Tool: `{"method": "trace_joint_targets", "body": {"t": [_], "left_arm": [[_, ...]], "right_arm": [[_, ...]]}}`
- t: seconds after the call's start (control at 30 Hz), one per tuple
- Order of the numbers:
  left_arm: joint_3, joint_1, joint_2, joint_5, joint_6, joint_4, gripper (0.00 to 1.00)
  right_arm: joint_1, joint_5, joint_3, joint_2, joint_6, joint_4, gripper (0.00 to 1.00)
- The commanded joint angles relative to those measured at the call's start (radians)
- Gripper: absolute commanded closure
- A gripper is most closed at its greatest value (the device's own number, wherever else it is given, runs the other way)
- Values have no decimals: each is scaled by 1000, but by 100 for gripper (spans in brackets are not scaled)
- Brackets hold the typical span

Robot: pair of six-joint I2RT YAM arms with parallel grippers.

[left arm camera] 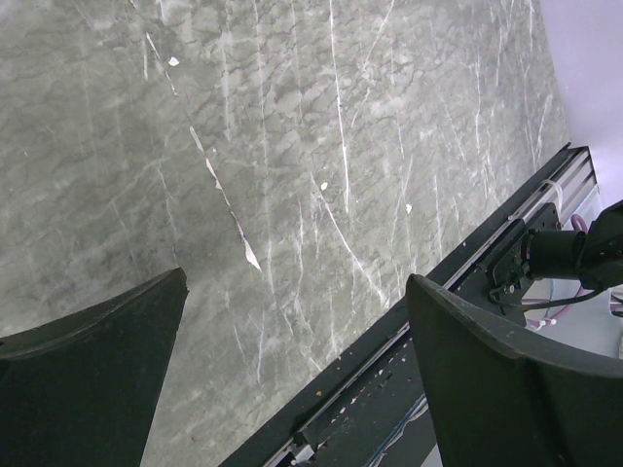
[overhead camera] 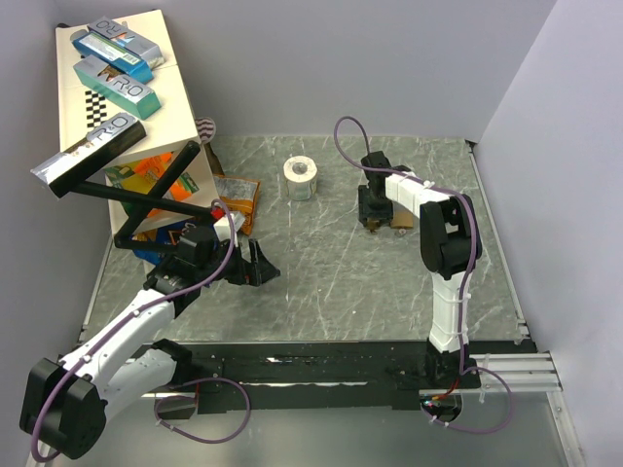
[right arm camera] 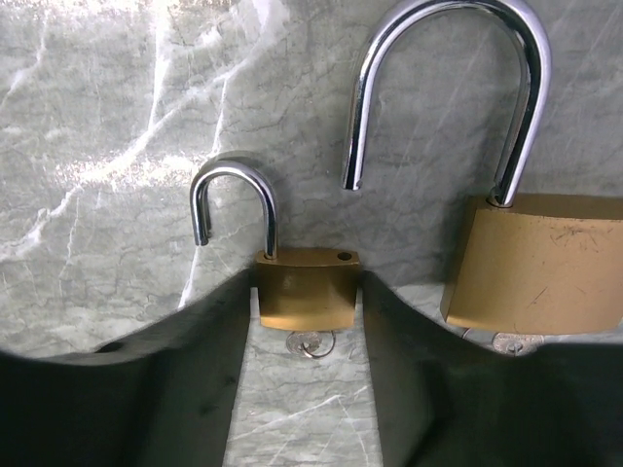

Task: Unlock with the key

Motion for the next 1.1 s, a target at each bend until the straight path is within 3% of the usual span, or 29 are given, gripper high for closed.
{"method": "trace_joint_targets", "body": {"t": [0.0, 0.13, 0.47, 0.73, 1.07], "left_arm": [[25, -4, -23, -4, 10, 10, 1], [25, -4, -31, -5, 10, 10, 1], [122, -4, -112, -68, 37, -107, 1], [276, -4, -161, -120, 62, -213, 1], [431, -4, -226, -179, 53, -328, 4]], "right_arm": [[-6, -10, 23, -38, -5, -11, 40], [-8, -30, 14, -70, -4, -8, 27], [-8, -76, -70, -291, 15, 16, 24], [-1, -66, -242, -714, 76, 2, 24], [11, -52, -581, -1332, 142, 44, 23]]}}
